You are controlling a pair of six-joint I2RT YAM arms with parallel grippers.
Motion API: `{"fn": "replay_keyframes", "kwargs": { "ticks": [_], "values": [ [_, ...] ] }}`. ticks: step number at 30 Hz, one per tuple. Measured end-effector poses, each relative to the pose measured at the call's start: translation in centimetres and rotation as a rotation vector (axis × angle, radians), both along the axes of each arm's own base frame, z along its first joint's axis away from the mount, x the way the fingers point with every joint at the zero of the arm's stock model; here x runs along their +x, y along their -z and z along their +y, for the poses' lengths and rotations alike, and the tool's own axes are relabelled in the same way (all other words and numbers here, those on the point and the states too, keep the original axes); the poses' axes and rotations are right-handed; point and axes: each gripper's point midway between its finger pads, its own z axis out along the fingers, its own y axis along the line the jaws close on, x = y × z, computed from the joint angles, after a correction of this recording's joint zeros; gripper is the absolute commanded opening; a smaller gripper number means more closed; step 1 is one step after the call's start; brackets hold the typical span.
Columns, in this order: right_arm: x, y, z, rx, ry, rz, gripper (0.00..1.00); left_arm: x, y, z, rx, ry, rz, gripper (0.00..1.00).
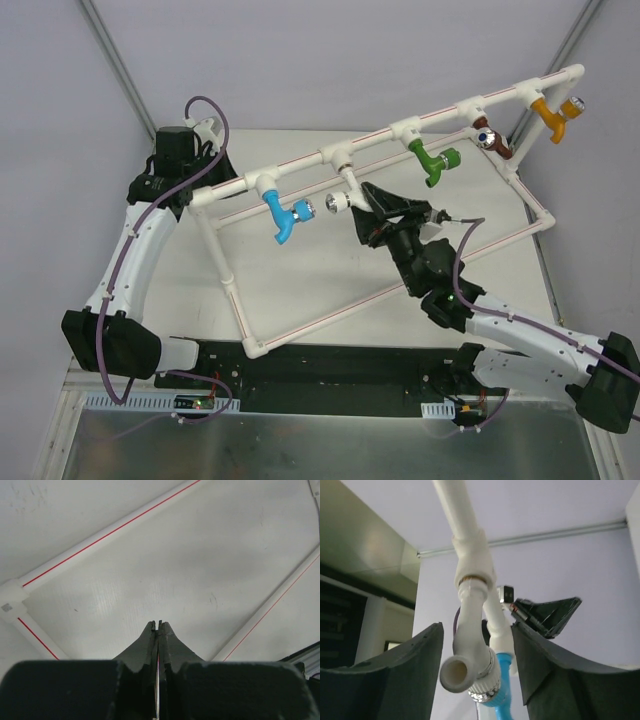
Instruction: Install the water faucets
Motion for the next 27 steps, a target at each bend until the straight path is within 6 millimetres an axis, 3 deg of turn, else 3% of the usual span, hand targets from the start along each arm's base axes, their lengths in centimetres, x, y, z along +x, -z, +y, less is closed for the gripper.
{"fn": "replay_keyframes", "kwargs": {
  "ticks": [5,16,17,19,27],
  "values": [
    [1.6,2.3,-3.1,-0.035,0.126,0.056,0.75,0.7,0.3,1.1,0.003,-0.035,0.003,0.0],
    [0.2,3.5,-5.0,-0.112,0.134,0.05,0.75,0.6,0.4,1.1,0.004,-0.036,0.008,0.0],
    [0.0,3.7,-5.0,-0.137,0.129,0.044,0.86,0.6,0.4,1.1,0.004,-0.036,0.008,0.0],
    [-0.6,4.4,-5.2,-0.238,0.117,0.023,0.93,0.6,0.4,1.1,0.004,-0.036,0.008,0.0],
    [-2.8,7.1,-7.1,-0.776,0.094,-0.175,0.98,0.6,0.4,1.1,0.004,-0.036,0.008,0.0]
  ]
}}
